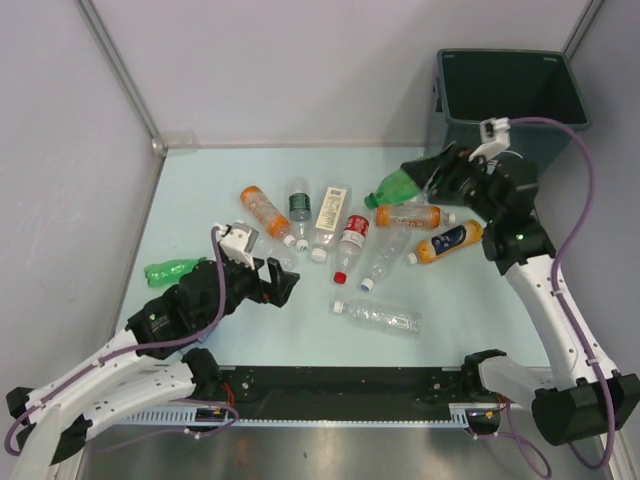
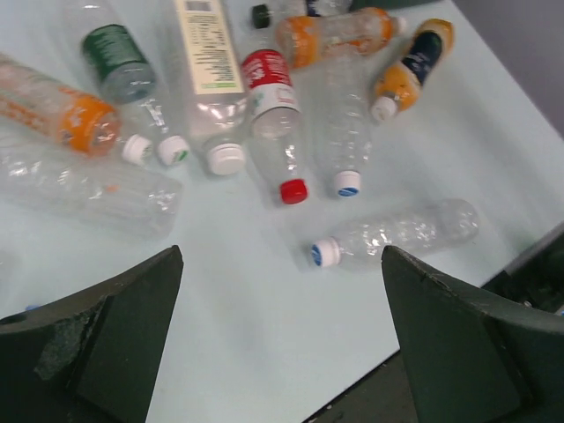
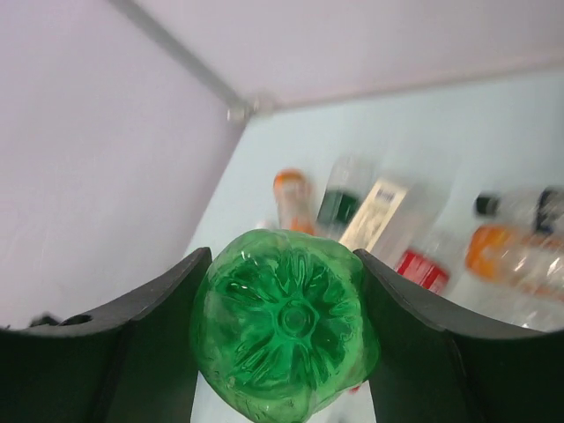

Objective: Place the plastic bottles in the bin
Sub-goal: Pick up the plastic bottle at the center of the board, then place the plastic bottle in the trash bin.

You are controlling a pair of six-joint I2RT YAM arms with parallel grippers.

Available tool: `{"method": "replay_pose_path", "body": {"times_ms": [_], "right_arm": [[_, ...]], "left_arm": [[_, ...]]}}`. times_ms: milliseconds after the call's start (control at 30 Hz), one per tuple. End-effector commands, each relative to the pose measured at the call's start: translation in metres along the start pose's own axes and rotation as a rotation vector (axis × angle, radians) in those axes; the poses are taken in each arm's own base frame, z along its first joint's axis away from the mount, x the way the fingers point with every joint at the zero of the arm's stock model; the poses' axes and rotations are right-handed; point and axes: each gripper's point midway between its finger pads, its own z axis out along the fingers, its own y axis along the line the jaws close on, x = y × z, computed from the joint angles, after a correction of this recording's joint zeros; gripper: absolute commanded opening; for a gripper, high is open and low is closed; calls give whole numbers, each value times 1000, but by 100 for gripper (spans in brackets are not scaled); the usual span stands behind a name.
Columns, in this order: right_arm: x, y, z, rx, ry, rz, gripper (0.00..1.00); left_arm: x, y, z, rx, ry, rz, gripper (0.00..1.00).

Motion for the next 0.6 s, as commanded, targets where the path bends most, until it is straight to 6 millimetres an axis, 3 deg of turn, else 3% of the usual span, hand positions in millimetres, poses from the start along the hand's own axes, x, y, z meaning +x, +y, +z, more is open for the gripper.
{"method": "replay_pose_path", "body": {"times_ms": [0, 100, 133, 200, 233, 267, 333, 400, 467, 500, 533, 567], "right_arm": [[-79, 10, -11, -25, -176, -68, 34], [-127, -5, -15, 33, -309, -82, 33], [-154, -5, -21, 45, -382, -107, 33], [-177, -16, -17, 87, -448, -112, 33], [-201, -22, -26, 118, -510, -125, 32], [-211, -36, -22, 155, -539, -119, 32], [-235, -37, -25, 170, -599, -130, 31], [-250, -59, -20, 226, -633, -120, 31], [-274, -64, -23, 254, -679, -136, 30], [-276, -81, -11, 281, -664, -130, 30], [-282, -86, -10, 303, -670, -130, 29], [-295, -78, -12, 300, -697, -158, 29]], "left_arm": [[-3, 39, -16, -204, -16, -11, 100], [-5, 41, -21, -209, -36, -21, 100], [-6, 43, -21, -214, -43, -22, 100], [-5, 44, -22, -216, -54, -20, 100], [-5, 45, -21, -217, -57, -21, 100], [-2, 45, -20, -217, -55, -16, 100], [-1, 47, -19, -224, -51, -13, 100], [0, 47, -18, -228, -45, -8, 100], [1, 48, -16, -235, -37, -3, 100], [1, 47, -16, -234, -35, -1, 100], [0, 46, -15, -230, -40, -4, 100], [1, 42, -12, -211, -34, -5, 100]]}}
